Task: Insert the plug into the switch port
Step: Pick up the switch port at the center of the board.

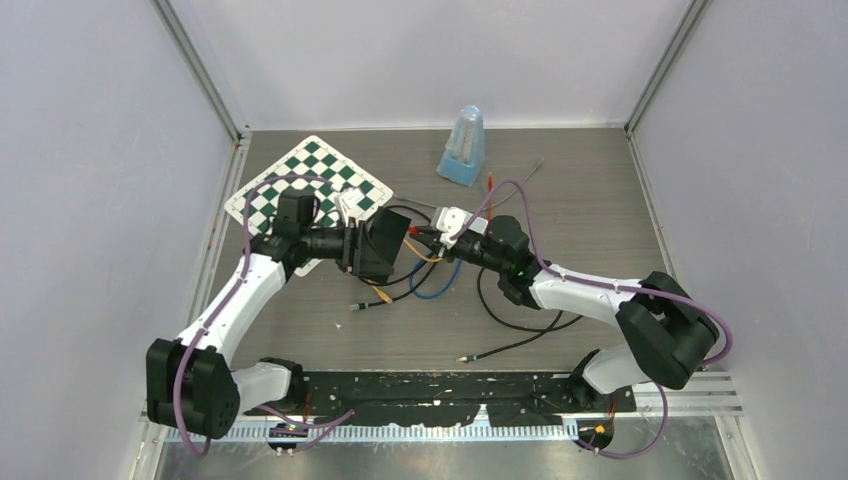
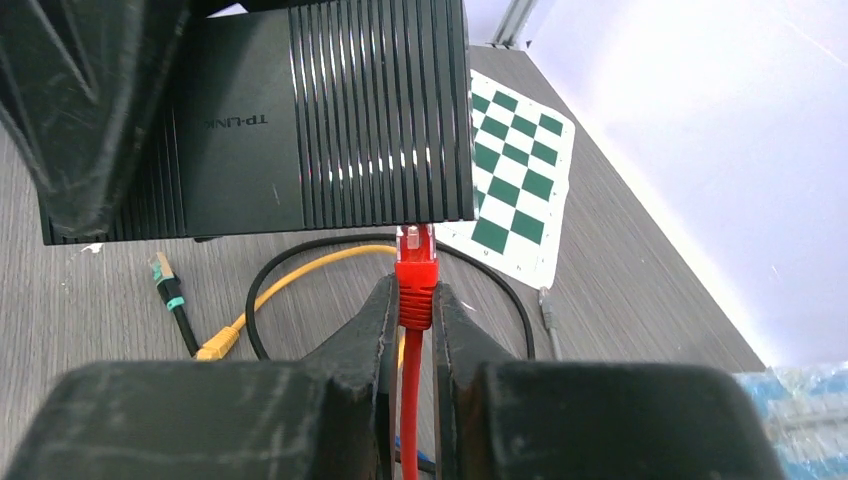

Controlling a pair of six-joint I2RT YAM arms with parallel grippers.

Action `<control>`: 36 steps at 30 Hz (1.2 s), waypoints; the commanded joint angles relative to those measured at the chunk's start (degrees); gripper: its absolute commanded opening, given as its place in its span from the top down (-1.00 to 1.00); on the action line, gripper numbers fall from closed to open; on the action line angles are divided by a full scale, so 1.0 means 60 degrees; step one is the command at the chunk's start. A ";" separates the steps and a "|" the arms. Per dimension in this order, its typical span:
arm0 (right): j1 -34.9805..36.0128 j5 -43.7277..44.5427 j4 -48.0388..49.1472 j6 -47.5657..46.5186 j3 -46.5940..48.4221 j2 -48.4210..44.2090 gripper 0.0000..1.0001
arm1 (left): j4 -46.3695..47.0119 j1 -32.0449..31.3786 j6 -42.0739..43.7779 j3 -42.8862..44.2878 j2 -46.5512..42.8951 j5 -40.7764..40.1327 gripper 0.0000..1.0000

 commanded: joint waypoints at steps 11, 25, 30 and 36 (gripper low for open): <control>-0.0260 -0.0235 -0.0096 0.0585 0.0042 -0.0398 0.90 | 0.1725 0.0386 -0.0842 -0.0287 -0.0121 0.0184 -0.11; -0.0304 0.2068 -0.4485 0.3282 0.0678 -0.1988 -0.10 | 0.3184 0.0661 -0.2918 -0.1332 -0.0530 -0.0742 1.00; -0.0304 0.0754 -0.6753 0.2715 -0.0152 -0.3332 -0.20 | 0.3972 0.0663 -0.3714 -0.2067 -0.0538 -0.1069 1.00; -0.0249 -0.0828 -1.0735 -0.1444 0.0408 -0.4086 -0.21 | 0.3710 0.0746 -0.3771 -0.2093 -0.0469 -0.1665 1.00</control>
